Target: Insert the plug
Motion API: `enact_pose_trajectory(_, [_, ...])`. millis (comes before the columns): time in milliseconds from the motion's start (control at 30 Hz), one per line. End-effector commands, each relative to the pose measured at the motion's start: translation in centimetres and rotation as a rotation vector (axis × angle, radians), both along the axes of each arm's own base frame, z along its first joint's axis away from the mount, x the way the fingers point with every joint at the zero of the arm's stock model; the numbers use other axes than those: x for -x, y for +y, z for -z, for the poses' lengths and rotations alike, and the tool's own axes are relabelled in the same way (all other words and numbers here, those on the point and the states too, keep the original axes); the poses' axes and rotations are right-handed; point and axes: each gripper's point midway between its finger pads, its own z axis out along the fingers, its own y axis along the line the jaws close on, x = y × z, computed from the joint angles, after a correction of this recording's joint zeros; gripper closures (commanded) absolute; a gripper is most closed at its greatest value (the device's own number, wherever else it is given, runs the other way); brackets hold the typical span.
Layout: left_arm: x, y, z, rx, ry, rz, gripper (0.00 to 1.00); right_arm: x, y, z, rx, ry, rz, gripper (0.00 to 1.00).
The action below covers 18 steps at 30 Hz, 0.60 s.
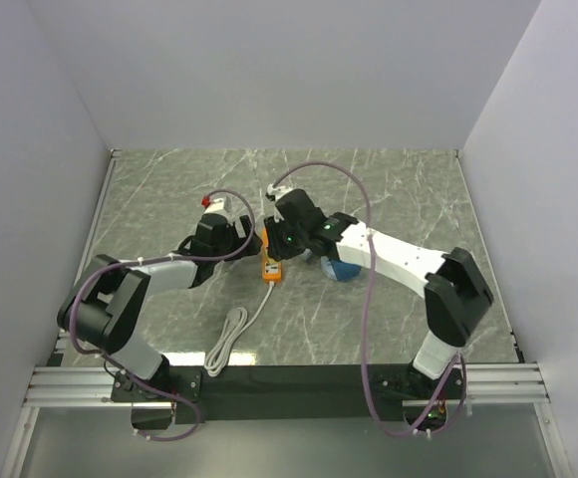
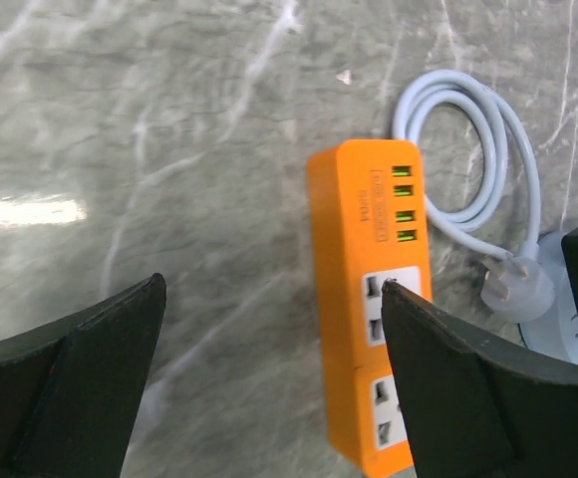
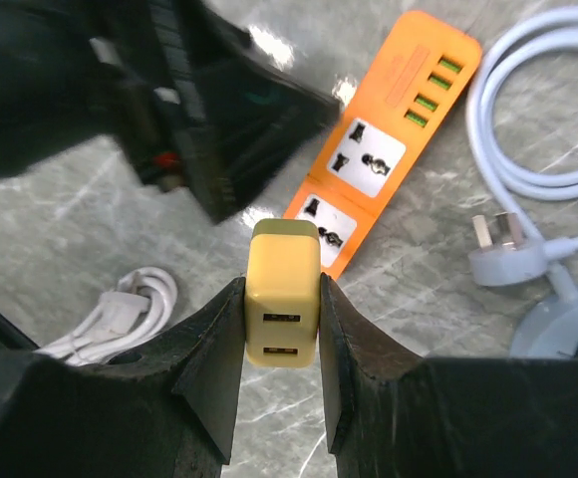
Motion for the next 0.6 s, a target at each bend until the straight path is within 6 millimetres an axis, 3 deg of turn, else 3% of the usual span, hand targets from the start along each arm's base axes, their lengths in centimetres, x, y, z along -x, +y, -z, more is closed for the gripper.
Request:
enact_pose_trajectory(0, [-0.7, 0.8, -3.0, 0.033, -0.101, -0.007, 0.06, 0.4, 1.0, 0.0, 0.020, 0.059, -0.021, 1.00])
enact_pose_trajectory(133, [-0.7, 1.6, -3.0, 0.033, -0.104, -0.022, 0.06, 0.2, 1.8, 2.1, 0.058, 0.119, -0.032, 1.00])
enact_pose_trajectory(267, [-0.6, 2.3, -2.9, 0.037, -0.104, -0.024, 0.05, -0.6, 2.6, 2.4, 0.080, 0.134, -0.023, 1.00])
enact_pose_trajectory(567, [-0.2, 3.8, -3.8, 0.051, -0.127, -0.051, 0.06, -0.5, 1.8, 3.4, 0.122, 0.175, 0.033, 1.00])
